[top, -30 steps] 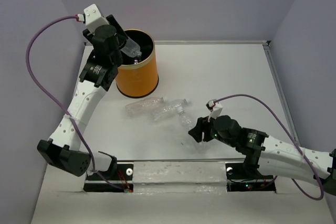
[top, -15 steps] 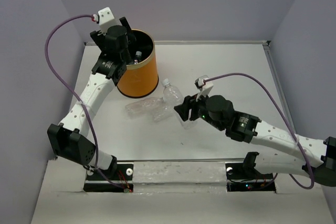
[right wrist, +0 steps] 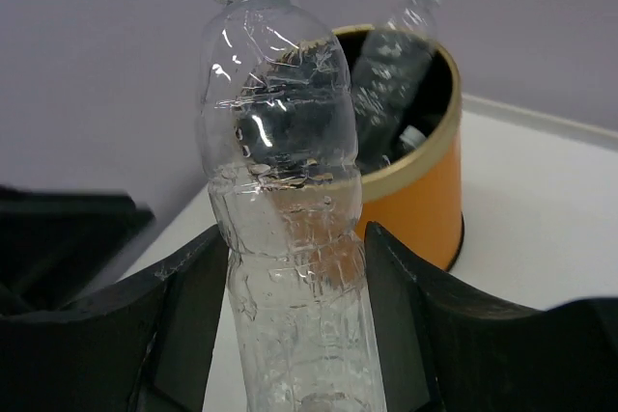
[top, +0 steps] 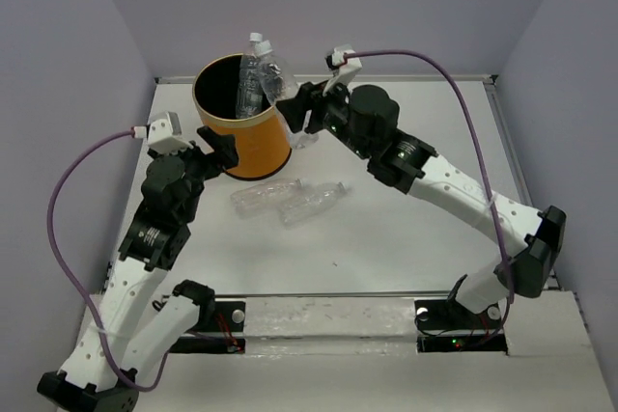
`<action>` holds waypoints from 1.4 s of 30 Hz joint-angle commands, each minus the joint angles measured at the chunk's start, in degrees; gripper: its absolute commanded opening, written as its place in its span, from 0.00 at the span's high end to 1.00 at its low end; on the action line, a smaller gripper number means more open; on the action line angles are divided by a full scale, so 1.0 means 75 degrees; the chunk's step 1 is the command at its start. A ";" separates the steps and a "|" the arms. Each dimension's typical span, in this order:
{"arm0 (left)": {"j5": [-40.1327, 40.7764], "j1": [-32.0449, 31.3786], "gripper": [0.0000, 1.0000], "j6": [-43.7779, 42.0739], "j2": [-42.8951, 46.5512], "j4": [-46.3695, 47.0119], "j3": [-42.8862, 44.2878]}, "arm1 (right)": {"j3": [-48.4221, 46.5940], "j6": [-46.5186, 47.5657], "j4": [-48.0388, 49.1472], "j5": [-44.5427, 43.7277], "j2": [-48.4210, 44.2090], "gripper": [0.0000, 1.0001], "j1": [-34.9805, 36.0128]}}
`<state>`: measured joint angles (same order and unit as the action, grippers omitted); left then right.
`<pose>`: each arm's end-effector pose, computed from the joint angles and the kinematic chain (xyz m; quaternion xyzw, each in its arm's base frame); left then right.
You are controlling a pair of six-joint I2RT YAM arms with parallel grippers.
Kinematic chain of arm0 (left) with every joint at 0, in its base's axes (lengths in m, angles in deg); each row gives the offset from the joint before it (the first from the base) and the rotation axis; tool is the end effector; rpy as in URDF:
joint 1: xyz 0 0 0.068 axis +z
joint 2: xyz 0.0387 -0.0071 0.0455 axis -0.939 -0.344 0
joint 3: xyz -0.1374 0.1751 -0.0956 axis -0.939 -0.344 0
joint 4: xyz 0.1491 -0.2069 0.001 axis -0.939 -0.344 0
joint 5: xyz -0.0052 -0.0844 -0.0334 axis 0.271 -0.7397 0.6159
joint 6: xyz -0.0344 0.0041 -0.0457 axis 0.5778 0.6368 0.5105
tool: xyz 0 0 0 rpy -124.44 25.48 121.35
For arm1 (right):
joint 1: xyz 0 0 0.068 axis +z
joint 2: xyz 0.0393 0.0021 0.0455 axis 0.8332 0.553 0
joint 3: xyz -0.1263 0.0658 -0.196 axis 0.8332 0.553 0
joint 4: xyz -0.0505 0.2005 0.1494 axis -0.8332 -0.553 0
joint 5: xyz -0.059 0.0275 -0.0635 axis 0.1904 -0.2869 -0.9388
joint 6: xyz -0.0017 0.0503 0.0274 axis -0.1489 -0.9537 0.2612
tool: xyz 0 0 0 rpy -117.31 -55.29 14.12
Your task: Put the plastic bottles in the bin
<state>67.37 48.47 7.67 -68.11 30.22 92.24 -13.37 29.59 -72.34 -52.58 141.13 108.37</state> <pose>0.1802 -0.0573 0.3802 -0.1233 0.6820 -0.1729 0.6999 0.2195 0.2666 0.4071 -0.1503 0.6907 0.3293 0.6260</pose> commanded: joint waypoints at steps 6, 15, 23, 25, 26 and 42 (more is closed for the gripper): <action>-0.2027 -0.0005 0.04 0.0724 0.1599 -0.1027 -0.2212 | -0.3862 0.0655 0.2187 0.0711 0.2997 0.76 -0.0469; -0.3094 -0.0087 0.05 0.1216 0.1670 -0.0874 -0.2612 | -0.6171 0.0516 0.3924 0.1308 0.6079 0.77 -0.0621; -0.3059 -0.0134 0.05 0.1310 0.1576 -0.0886 -0.2658 | -0.4747 -0.0035 0.4731 0.1519 0.5988 0.75 -0.0621; -0.3024 -0.0134 0.05 0.1310 0.1588 -0.0898 -0.2635 | -0.4509 -0.0082 0.4721 0.1844 0.5800 0.72 -0.0621; -0.2989 -0.0134 0.05 0.1310 0.1588 -0.0944 -0.2624 | -0.4392 -0.0129 0.4744 0.1894 0.5753 0.72 -0.0621; -0.2074 -0.0134 0.04 0.0689 0.1109 -0.1976 -0.1534 | -0.2880 -0.0459 0.4826 0.2352 0.4455 0.26 -0.0621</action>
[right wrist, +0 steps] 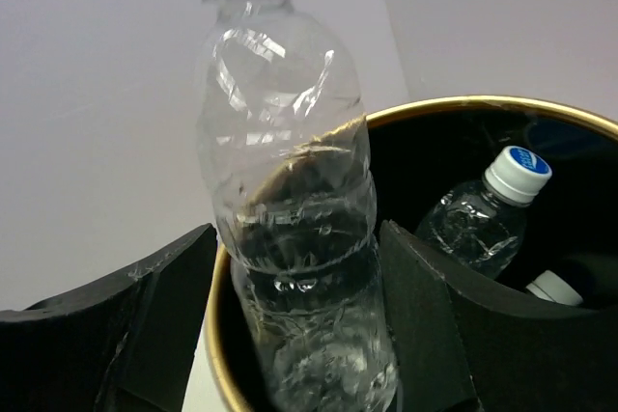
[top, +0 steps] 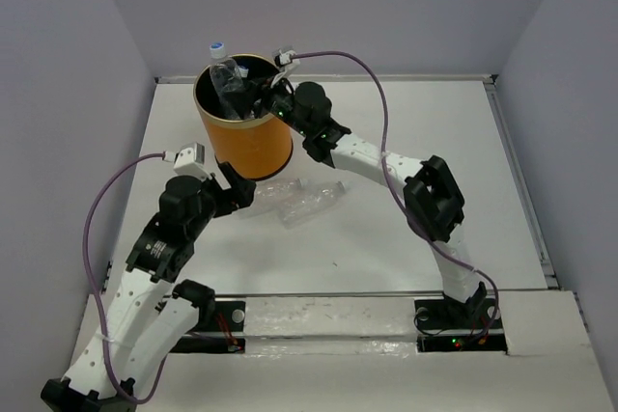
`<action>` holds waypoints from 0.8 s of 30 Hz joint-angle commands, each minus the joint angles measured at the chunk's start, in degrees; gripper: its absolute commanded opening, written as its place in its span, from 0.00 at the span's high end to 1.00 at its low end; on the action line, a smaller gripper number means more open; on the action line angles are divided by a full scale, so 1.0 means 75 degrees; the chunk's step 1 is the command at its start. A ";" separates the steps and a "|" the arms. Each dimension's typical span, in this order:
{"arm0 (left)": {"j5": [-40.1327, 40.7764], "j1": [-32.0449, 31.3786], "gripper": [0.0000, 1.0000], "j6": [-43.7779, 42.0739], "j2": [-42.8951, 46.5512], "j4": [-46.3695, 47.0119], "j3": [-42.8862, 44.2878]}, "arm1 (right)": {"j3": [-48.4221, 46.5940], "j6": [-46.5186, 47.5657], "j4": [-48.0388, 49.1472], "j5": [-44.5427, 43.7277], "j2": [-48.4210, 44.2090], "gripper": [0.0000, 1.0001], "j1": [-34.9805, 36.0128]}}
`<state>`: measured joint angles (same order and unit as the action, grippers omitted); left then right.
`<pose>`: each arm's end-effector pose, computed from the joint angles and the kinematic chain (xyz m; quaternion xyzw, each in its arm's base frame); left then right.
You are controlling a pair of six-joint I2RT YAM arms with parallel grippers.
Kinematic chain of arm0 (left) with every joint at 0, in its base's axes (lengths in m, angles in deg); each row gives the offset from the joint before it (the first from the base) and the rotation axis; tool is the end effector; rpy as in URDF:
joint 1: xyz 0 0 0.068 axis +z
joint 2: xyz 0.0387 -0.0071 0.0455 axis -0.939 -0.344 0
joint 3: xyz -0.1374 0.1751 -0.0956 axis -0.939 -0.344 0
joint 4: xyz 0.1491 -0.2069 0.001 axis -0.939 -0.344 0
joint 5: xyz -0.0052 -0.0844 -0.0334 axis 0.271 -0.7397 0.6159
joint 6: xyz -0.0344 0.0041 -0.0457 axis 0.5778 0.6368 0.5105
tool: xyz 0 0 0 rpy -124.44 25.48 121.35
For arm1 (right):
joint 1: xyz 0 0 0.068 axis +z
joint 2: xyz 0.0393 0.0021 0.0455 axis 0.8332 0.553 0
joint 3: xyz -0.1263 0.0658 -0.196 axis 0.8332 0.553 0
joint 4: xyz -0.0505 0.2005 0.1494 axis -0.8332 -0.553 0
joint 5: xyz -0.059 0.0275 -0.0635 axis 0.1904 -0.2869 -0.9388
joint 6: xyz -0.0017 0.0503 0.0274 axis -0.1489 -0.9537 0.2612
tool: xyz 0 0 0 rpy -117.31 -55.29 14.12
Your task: Put the plastic bottles in the bin
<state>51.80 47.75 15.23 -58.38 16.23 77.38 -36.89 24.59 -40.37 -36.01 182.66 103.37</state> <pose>0.1573 -0.0622 0.2915 -0.0732 0.7991 -0.2528 0.5405 0.3458 0.3747 0.3174 -0.1720 0.5915 0.4577 0.6412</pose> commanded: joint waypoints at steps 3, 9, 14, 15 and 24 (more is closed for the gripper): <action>-0.0652 -0.0049 0.05 -0.0424 -0.0470 -0.0076 0.0518 | 0.0864 0.0315 0.0750 0.0049 -0.1494 0.25 0.0046; -0.1078 -0.0154 0.05 -0.0741 -0.1068 -0.0076 0.0612 | 0.1521 0.0584 0.0715 -0.0186 -0.2349 0.27 0.0046; -0.1102 -0.0587 0.05 -0.0765 -0.1278 0.0263 0.0647 | 0.2528 0.0573 0.0342 -0.0489 -0.3110 0.68 0.0046; -0.1055 -0.0728 0.05 -0.0776 -0.1384 0.0334 0.0659 | 0.2762 0.0573 0.0224 -0.0537 -0.3588 0.79 0.0046; 0.0515 -0.3435 0.05 -0.1490 -0.3680 0.1775 0.1162 | 0.7671 -0.0656 -0.1146 -0.2435 -0.7281 1.00 -0.0339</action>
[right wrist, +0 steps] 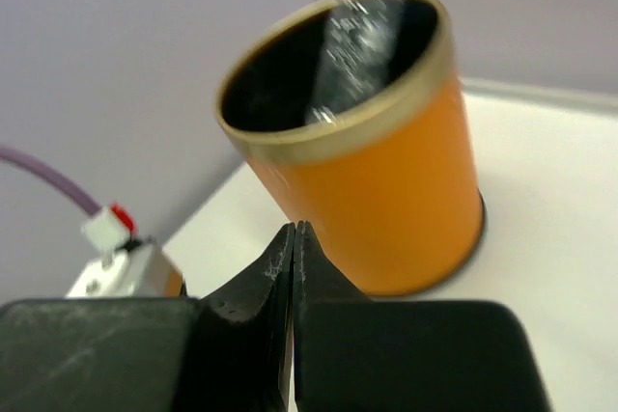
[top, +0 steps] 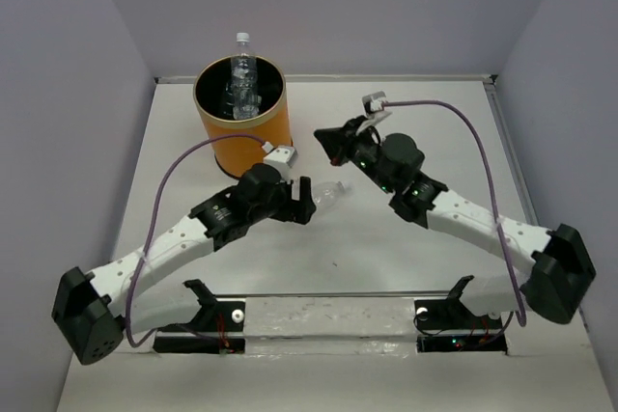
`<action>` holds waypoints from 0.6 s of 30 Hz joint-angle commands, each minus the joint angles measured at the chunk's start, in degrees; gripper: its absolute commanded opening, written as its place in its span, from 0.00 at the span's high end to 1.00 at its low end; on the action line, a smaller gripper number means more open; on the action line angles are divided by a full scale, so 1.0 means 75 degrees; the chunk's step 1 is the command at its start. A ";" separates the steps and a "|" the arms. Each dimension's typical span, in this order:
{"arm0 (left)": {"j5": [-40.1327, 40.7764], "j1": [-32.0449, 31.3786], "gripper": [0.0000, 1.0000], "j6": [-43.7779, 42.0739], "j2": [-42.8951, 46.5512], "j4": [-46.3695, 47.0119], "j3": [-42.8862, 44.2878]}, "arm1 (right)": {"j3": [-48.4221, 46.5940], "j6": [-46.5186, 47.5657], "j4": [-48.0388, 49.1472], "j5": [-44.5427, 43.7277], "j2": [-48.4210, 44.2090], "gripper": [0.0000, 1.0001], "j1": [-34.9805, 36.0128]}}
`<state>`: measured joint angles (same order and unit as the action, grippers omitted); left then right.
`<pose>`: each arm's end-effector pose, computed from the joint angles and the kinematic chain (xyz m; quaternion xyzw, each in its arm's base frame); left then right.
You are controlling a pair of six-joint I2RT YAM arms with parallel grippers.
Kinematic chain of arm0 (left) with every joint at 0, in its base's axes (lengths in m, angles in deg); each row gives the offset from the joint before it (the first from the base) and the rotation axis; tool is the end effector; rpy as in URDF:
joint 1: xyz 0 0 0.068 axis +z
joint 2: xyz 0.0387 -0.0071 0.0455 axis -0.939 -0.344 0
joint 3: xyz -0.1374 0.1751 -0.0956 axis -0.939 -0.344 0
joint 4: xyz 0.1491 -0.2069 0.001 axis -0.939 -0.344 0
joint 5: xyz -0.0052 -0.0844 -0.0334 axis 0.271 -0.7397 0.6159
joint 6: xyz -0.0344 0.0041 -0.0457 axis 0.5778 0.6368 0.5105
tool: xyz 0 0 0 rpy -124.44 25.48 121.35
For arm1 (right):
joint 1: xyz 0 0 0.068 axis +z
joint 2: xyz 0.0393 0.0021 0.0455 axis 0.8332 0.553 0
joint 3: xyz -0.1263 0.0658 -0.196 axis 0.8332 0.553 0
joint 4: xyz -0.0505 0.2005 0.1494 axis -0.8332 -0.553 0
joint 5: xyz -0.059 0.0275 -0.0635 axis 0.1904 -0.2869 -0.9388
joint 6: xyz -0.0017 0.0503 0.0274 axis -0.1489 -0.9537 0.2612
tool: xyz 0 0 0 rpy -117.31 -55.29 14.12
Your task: Put the plastic bottles in the bin
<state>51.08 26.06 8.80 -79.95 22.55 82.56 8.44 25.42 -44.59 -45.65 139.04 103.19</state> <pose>0.1714 -0.1629 0.2657 0.1360 0.8408 -0.2852 0.4395 0.2381 0.2478 0.3382 -0.1217 0.6444 0.3892 0.6469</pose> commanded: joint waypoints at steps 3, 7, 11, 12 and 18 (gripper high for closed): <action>0.0892 -0.0919 0.04 -0.1231 -0.1589 0.1553 0.0706 | 0.2975 -0.1353 -0.1322 -0.1408 -0.2859 0.95 -0.0597; 0.1396 -0.1072 0.03 -0.1665 -0.2585 0.2011 0.0976 | 0.4007 -0.1799 -0.2376 -0.1444 -0.4090 0.60 -0.0739; 0.1514 -0.1084 0.03 -0.1900 -0.3580 0.2468 0.1210 | 0.4910 -0.2256 -0.3104 -0.1537 -0.5040 0.48 -0.0809; 0.1340 -0.1084 0.03 -0.1981 -0.3734 0.2515 0.1245 | 0.5062 -0.2315 -0.3175 -0.1537 -0.5413 0.48 -0.0809; 0.1455 -0.1096 0.04 -0.2216 -0.4857 0.2540 0.1818 | 0.5684 -0.2514 -0.3597 -0.1281 -0.6330 0.48 -0.0809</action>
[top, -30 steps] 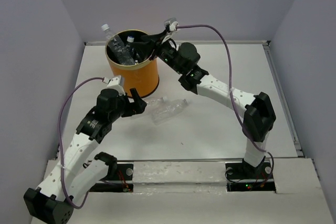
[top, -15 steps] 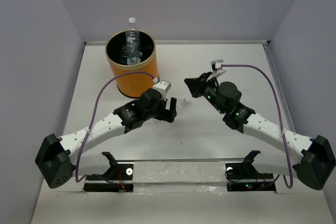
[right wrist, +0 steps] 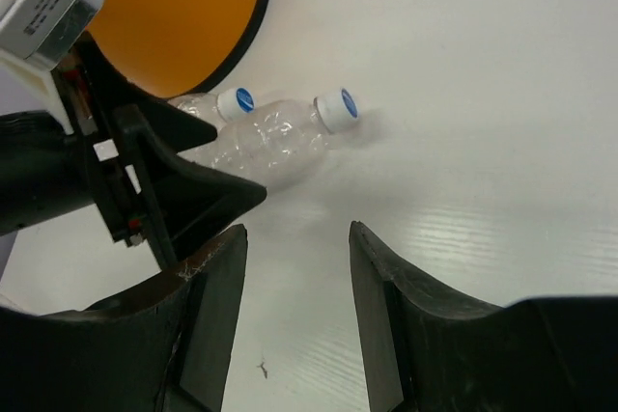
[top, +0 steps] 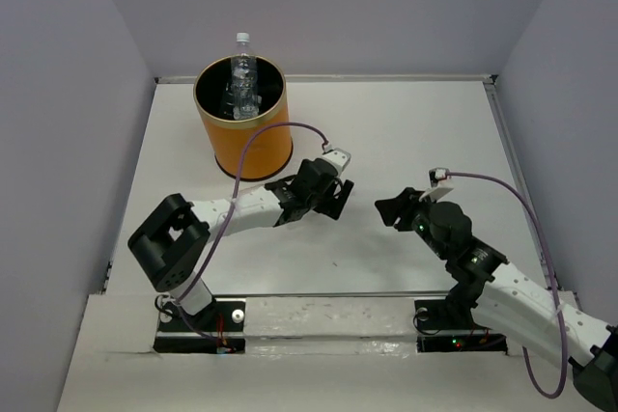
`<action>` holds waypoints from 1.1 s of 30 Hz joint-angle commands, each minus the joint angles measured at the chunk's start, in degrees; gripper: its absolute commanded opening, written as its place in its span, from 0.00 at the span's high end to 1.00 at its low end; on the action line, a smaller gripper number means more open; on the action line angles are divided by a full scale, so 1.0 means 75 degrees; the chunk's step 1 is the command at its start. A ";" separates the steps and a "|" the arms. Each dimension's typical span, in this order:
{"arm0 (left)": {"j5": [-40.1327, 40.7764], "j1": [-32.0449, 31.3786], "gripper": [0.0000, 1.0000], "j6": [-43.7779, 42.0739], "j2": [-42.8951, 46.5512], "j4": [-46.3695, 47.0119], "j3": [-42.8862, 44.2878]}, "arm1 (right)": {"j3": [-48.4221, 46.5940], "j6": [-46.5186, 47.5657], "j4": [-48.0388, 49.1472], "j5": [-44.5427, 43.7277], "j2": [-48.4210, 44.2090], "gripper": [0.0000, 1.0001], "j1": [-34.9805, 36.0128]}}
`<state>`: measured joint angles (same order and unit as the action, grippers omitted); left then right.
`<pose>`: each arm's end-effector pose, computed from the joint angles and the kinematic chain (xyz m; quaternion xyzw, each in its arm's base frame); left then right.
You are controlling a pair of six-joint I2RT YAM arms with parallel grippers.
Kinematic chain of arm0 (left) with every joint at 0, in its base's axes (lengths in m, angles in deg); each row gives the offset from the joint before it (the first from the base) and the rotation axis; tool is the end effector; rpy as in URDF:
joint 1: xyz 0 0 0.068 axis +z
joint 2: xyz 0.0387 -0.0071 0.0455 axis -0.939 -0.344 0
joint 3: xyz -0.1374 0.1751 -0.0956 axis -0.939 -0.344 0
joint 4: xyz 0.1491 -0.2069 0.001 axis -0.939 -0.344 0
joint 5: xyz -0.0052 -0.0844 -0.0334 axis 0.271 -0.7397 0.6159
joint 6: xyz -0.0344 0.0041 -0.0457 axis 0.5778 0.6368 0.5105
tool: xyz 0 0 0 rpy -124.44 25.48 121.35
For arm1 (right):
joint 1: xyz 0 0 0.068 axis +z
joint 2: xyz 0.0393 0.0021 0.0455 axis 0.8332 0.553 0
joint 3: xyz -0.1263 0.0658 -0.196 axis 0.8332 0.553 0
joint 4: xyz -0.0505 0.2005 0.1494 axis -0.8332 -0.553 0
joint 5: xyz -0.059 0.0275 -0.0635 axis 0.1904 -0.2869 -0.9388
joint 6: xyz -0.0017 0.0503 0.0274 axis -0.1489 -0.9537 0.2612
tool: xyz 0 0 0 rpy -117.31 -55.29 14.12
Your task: Put the plastic bottles in the bin
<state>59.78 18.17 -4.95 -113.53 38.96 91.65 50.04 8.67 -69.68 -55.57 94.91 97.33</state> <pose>0.2155 -0.2612 0.1899 0.2703 0.8417 -0.1717 0.4347 0.1508 0.1167 0.2158 0.0485 0.7865 0.2990 0.5383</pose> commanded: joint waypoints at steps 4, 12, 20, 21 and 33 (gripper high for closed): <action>0.0495 -0.0044 0.05 -0.0430 -0.0980 0.0210 0.0935 | 0.0209 -0.0317 -0.0602 0.0254 -0.0645 0.48 -0.0028; 0.0296 -0.0406 0.16 -0.0103 -0.1520 0.0022 0.0948 | -0.0223 -0.0025 -0.1154 0.0196 -0.0916 0.28 -0.0028; 0.0565 -0.0688 0.37 0.0541 -0.0833 0.0362 0.0573 | -0.0926 0.0163 -0.1576 0.0045 -0.1196 0.22 -0.0028; 0.0565 -0.0700 0.39 0.0542 -0.0597 0.0420 0.0572 | -0.0927 0.0163 -0.1611 -0.0003 -0.1197 0.22 -0.0028; 0.2005 -0.0443 0.57 0.1572 0.3725 0.0364 -0.0587 | -0.1314 -0.0456 -0.0420 0.0674 0.0462 0.15 -0.0028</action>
<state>68.26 13.52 2.64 -92.63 41.37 89.60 42.41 7.60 -80.13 -54.67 91.56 97.33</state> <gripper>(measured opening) 0.707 0.842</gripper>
